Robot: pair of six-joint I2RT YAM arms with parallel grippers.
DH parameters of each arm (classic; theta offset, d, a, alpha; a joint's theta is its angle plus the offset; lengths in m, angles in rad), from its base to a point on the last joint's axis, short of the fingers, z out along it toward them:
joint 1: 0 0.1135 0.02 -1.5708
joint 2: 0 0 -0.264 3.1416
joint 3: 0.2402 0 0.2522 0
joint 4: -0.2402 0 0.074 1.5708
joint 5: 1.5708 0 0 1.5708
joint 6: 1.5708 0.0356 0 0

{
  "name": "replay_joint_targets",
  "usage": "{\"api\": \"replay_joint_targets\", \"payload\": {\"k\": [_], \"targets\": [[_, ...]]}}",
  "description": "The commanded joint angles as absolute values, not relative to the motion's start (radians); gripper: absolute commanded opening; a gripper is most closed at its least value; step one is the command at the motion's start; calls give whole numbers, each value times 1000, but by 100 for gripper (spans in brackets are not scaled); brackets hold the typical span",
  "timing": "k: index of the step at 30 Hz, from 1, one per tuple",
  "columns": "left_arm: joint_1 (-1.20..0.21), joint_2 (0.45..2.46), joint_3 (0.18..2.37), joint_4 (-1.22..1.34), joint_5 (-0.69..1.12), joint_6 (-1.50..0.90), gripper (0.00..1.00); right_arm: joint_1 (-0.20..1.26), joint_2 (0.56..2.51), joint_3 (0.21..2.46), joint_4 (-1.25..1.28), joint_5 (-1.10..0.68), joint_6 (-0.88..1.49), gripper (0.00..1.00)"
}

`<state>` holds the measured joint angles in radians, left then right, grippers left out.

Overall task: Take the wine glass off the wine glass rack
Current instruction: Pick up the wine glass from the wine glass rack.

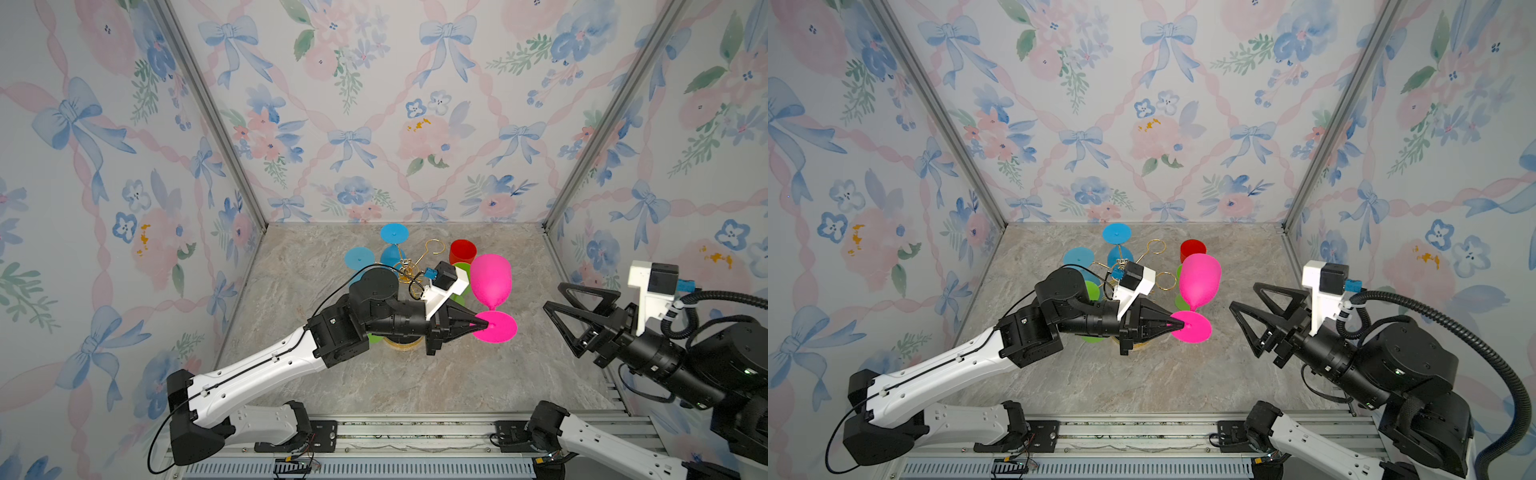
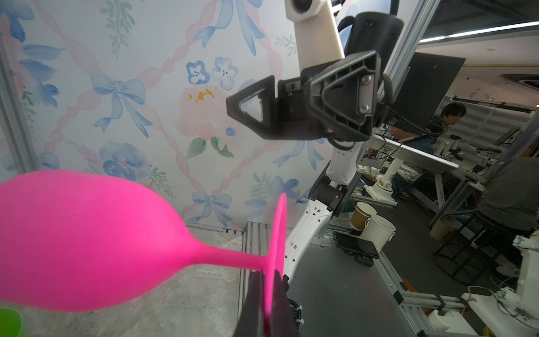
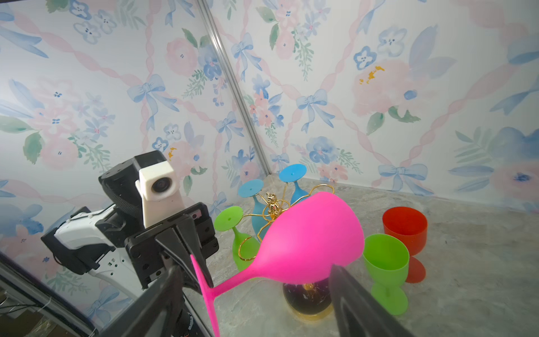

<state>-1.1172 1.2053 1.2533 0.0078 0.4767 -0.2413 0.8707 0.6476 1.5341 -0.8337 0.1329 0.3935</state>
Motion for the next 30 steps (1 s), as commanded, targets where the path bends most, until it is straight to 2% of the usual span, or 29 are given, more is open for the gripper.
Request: {"api": "replay_joint_targets", "payload": {"k": [1, 7, 20, 23, 27, 30], "targets": [[-1178, 1195, 1251, -48, 304, -59, 0, 870, 713, 1605, -1014, 309, 477, 83], [-1300, 1167, 1189, -52, 99, 140, 0, 871, 789, 1717, -1189, 499, 559, 86], [-1457, 1176, 1075, -50, -226, 358, 0, 841, 940, 1813, -1271, 430, 618, 84], [-1466, 1177, 1053, -49, -277, 392, 0, 746, 978, 1829, -1265, 284, 664, 84], [-1473, 1183, 1017, -48, -356, 447, 0, 444, 1036, 1819, -1239, -169, 721, 82], [-1481, 1190, 987, -49, -409, 499, 0, 274, 1060, 1780, -1240, -367, 741, 80]]}}
